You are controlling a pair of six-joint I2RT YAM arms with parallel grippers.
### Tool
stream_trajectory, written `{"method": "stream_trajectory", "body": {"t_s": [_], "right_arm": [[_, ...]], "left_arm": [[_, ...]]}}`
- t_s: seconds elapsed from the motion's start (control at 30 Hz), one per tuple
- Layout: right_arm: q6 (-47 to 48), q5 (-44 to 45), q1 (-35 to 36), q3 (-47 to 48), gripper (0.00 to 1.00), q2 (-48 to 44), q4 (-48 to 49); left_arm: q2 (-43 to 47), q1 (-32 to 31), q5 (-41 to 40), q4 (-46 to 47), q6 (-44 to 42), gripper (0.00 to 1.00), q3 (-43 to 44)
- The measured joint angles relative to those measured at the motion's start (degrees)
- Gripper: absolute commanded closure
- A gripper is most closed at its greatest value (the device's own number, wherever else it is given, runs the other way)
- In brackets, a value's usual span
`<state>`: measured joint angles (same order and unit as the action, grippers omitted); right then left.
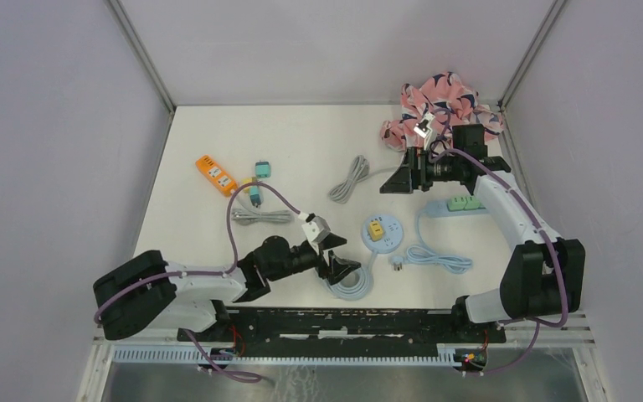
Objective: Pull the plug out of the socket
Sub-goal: Remove the plug from the socket.
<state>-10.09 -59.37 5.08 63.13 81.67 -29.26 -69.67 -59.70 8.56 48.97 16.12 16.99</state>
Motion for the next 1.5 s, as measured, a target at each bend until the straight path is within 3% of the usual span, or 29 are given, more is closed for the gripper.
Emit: {"method": "stream_trajectory", "body": {"t_s": [0.2,0.57,1.0,1.23,1.5], "right_arm": [[5.2,1.84,-0.22,0.17,0.0,-0.26,-2.23],[14.32,3.32,-0.39,-0.44,0.0,-1.11,-2.97],[26.8,1.81,-0.7,-2.58,0.0,-2.73,-5.09],[34.67,1.7,-0.72,-3.87,0.0,-5.01,-6.58],[49.05,1.11,-0.7,-6.05,0.0,-8.26,-12.02]], "left_arm": [[-7.04,-0.63,-4.87,9.81,-5.99,0.0,-1.75],[-17.05,-0.66,-11.5,18.56,-9.79,0.01,-1.6],[-22.32,-0.66,-10.73,28.89,-9.94,0.0,-3.52],[-25.38,-0.66,-7.85,31.8,-14.51,0.01,-3.5],[-30.32,-0.66,-6.71,32.22,-17.73,0.09,-0.9]]}}
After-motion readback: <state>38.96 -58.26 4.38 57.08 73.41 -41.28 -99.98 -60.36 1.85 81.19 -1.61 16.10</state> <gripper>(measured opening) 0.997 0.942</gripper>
